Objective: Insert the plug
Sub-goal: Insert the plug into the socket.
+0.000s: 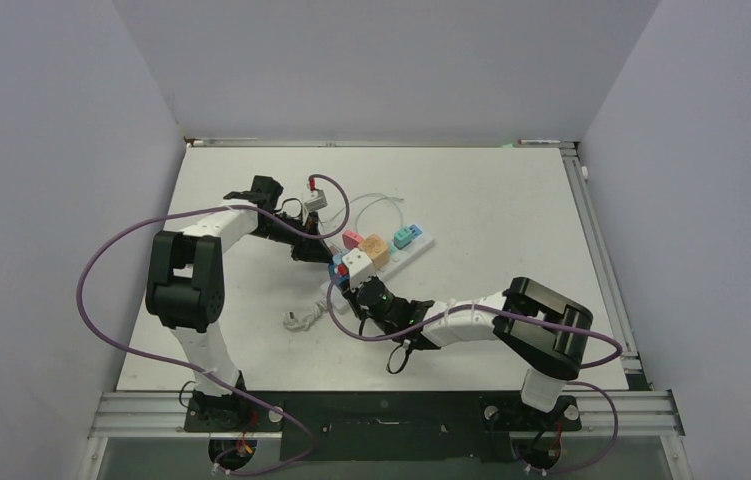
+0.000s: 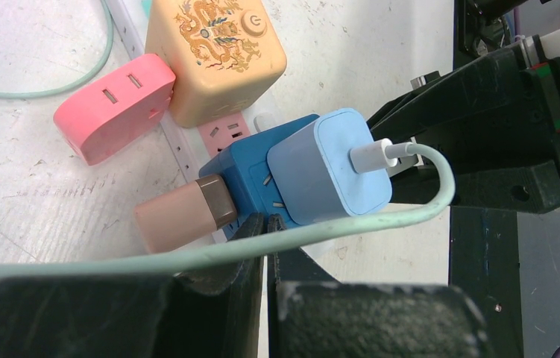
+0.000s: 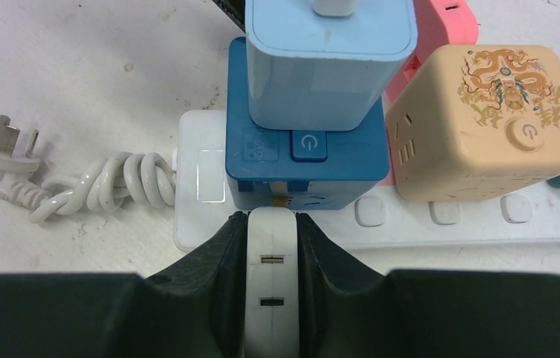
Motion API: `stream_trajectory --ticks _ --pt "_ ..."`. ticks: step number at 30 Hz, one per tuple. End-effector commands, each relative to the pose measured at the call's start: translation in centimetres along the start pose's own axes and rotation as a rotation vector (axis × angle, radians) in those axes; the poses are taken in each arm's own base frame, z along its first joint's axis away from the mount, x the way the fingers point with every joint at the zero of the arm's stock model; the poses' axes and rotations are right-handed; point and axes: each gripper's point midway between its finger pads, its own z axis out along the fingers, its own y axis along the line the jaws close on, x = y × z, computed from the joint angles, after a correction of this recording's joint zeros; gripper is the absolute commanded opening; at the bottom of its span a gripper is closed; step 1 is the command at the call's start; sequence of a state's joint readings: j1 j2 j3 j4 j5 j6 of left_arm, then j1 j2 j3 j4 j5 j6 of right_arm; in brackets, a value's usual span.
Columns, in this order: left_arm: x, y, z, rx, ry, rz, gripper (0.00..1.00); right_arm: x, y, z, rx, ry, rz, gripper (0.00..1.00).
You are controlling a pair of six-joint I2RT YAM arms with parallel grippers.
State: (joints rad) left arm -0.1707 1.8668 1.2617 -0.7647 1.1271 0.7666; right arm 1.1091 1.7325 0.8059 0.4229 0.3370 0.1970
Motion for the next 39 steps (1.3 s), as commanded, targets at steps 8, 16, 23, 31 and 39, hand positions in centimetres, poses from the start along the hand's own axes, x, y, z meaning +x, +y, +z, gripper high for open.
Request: stream_trajectory --ticks 8,16,23,31,39 --pt "4.0 -3.3 2.2 0.101 0.141 -0.182 0.0 -8.8 -2.0 -0.3 -0.082 -0.385 0.111 0.05" --pt "4.6 -3.7 2.0 0.126 0.163 -0.186 0.0 -9.0 -3.3 -0.3 -0.039 -0.434 0.122 0.05" --pt "4.8 -3.9 1.9 0.139 0.171 -0.183 0.0 -9.1 -2.9 0.1 -0.028 -0.443 0.144 0.07" --pt "4.6 -3.5 1.6 0.127 0.161 -0.184 0.0 -8.8 -2.5 -0.3 -0.036 -0.413 0.147 0.25" --pt "4.0 -3.3 1.5 0.118 0.146 -0.18 0.0 -8.6 -2.5 -1.0 -0.049 -0.376 0.126 0.41"
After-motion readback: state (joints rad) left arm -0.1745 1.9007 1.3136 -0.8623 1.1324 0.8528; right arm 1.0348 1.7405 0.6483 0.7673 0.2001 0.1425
